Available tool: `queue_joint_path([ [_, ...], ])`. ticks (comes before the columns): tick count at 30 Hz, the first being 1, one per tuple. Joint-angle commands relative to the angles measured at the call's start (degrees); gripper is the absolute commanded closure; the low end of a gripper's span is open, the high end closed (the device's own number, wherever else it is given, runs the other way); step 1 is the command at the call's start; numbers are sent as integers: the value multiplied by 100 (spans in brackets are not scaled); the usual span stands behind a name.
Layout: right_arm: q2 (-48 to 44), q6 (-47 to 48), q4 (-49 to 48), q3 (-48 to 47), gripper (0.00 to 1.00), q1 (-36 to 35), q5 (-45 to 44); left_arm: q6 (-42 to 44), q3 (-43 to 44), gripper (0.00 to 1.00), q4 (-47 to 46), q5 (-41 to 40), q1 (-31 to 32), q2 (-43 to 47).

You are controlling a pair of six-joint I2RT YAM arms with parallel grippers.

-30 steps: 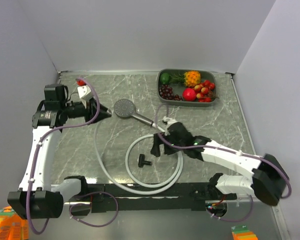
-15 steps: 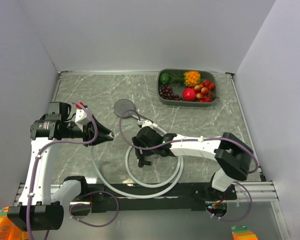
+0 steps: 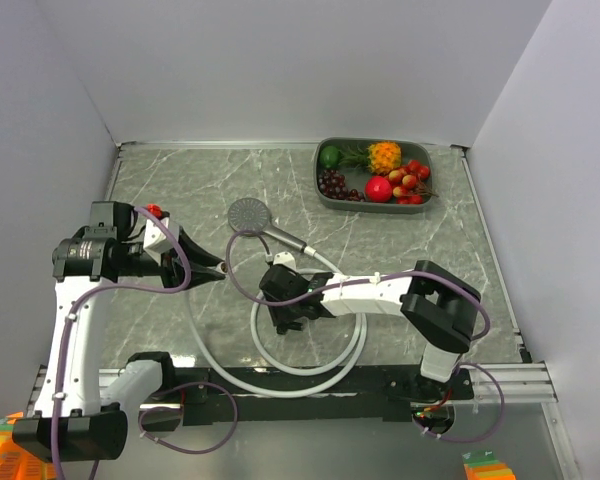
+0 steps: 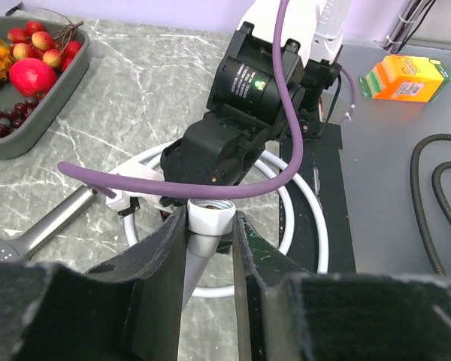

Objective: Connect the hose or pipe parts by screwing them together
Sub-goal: Move the adaptor to the center of the board.

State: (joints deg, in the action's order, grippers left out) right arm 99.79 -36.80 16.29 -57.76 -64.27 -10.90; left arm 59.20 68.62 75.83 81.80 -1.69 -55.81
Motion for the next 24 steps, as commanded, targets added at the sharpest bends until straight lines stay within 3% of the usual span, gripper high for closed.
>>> queue_joint_path([
  [1, 251, -143, -46, -60, 45, -33, 87, -328, 117, 99, -128, 547, 2, 132],
  [4, 313, -100, -135, 1, 68, -24, 53, -839, 46, 99, -525, 556, 2, 351],
  [9, -474, 383, -12, 325, 74, 405, -282, -1358, 116, 99, -798, 495, 11, 413],
  [13, -1110, 770, -73, 1036, 72, 1204, -194, -1516, 143, 99, -912, 372, 2, 457],
  [20, -1181, 718, -214, 1399, 64, 1382, -71, -1772, 28, 99, -1203, 346, 2, 466],
  [22, -1067, 691, -258, 1399, 58, 1365, -18, -1667, 64, 99, -1124, 372, 2, 457],
  [24, -1023, 718, -224, 1346, 41, 1338, 8, -1622, 134, 99, -1044, 363, 2, 457],
])
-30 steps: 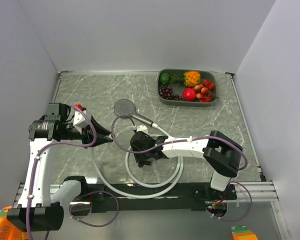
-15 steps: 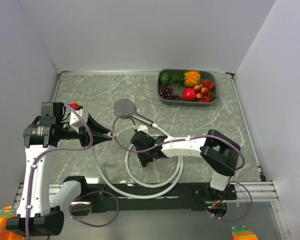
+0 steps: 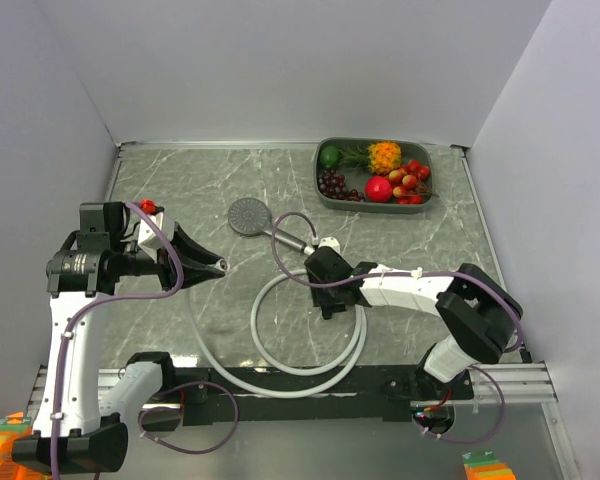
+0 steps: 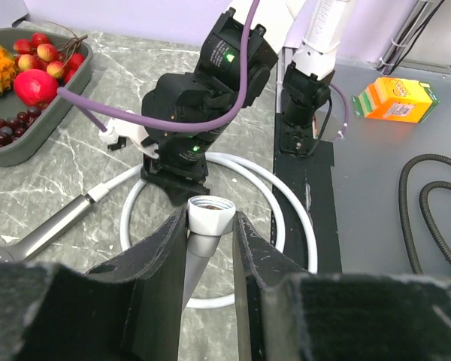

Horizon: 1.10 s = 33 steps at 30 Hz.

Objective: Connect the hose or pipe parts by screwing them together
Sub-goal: Pick up the adaptor from the center of the board.

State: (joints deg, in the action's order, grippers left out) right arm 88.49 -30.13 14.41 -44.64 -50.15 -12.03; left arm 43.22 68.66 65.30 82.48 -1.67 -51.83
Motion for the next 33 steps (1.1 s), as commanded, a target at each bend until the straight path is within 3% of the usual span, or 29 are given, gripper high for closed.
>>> queue_joint_path([
  [1, 116, 60, -9, 8, 39, -74, 96, -155, 138, 99, -34, 295, 0, 59],
  [4, 29, 69, 149, -18, 34, -109, 8, -209, 226, 99, -105, 321, 0, 24],
  [8, -103, 42, 395, -27, 37, -144, -80, -446, 218, 99, -342, 436, 0, -11],
  [12, -51, -54, 562, -35, 54, -162, -89, -534, 235, 99, -431, 401, 0, -11],
  [16, 256, -46, 624, -158, 64, -214, -27, -447, 297, 99, -290, 295, 0, -11],
  [17, 309, -20, 641, -263, 75, -232, -27, -420, 297, 99, -272, 269, 0, 6],
  [19, 292, 59, 676, -395, 88, -276, -62, -411, 288, 99, -228, 234, 0, 24],
  [20, 170, 173, 685, -553, 100, -285, -149, -411, 288, 99, -219, 225, 0, 42],
  [22, -111, 358, 677, -729, 100, -285, -212, -464, 288, 99, -228, 242, 0, 42],
  [28, -2323, 1587, 106, -1450, 100, -276, -247, -701, 367, 99, -509, 549, 18, 77],
  [32, -3240, 2098, -640, -1443, 100, -267, 323, -508, -36, 99, -606, 918, 9, 243],
  [33, -3407, 2221, -1242, -1320, 100, -276, 777, -508, -237, 99, -615, 998, 9, 261],
])
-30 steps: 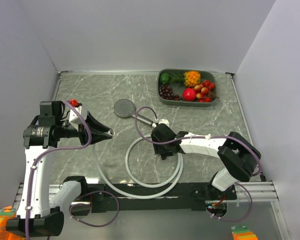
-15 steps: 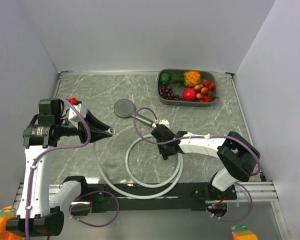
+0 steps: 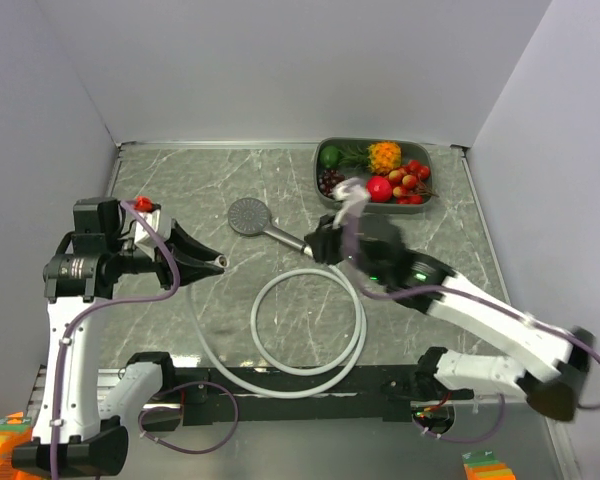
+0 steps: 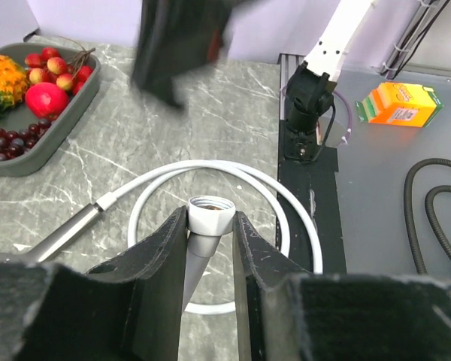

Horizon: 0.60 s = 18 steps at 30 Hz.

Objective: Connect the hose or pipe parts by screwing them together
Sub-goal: Pick up the adaptor from the center of the board.

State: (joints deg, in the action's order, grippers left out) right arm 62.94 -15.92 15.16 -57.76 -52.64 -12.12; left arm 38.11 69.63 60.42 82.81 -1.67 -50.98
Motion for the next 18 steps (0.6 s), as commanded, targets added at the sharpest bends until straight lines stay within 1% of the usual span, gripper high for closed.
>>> queue_joint_path([
  [1, -1140, 888, -1618, 132, 100, -35, 1051, 12, -431, 99, -127, 1096, 9, 202],
  [2, -1291, 950, -2021, 429, 100, -36, 1184, -14, -511, 99, -119, 1324, 9, 229],
  [3, -1415, 1003, -2669, 571, 100, -53, 1769, -110, -624, 99, -188, 1422, 9, 255],
  [4, -1581, 1012, -2980, 764, 100, -53, 1975, -137, -617, 99, -154, 1414, 9, 264],
  [5, -1626, 1021, -3210, 801, 100, -44, 2220, 342, -573, 99, 46, 1431, 0, 255],
  [6, -1635, 1030, -3517, 792, 100, -62, 2449, 721, -416, 99, 658, 1431, 9, 229],
  [7, -1618, 1108, -3641, 740, 100, -71, 2886, 985, -310, 99, 829, 1431, 9, 185],
  [8, -1592, 1161, -3738, 696, 100, -97, 3047, 1075, -22, 99, 909, 1431, 9, 142],
  [9, -1548, 1223, -3826, 652, 100, -141, 3153, 1024, 207, 99, 927, 1431, 9, 80],
  [10, -1478, 1354, -3906, 530, 100, -150, 3276, 962, 496, 99, 936, 1440, 9, -164],
  [11, -1425, 1425, -3906, 459, 100, -141, 3269, 910, 1239, 99, 1032, 1440, 18, -375],
  [12, -1346, 1495, -3872, 380, 100, -150, 3216, 1074, 1708, 99, 1233, 1440, 9, -647],
  [13, -1319, 1739, -3767, 240, 100, -150, 3181, 1328, 2234, 99, 1687, 1440, 9, -1320],
  [14, -1319, 1820, -3731, 186, 100, -150, 3059, 1009, 3214, 99, 1709, 1440, 18, -1666],
  [15, -1354, 1943, -3722, 168, 100, -150, 2997, 945, 3702, 99, 1718, 1440, 18, -1983],
  [16, -1389, 1996, -3696, 168, 100, -150, 2918, 1049, 4142, 99, 1718, 1423, 35, -2517],
  [17, -1433, 2040, -3678, 168, 100, -150, 2769, 1093, 4886, 99, 1701, 1431, 53, -2731],
  [18, -1529, 2119, -3634, 186, 100, -141, 2689, 1137, 5259, 99, 1710, 1423, 114, -2950],
])
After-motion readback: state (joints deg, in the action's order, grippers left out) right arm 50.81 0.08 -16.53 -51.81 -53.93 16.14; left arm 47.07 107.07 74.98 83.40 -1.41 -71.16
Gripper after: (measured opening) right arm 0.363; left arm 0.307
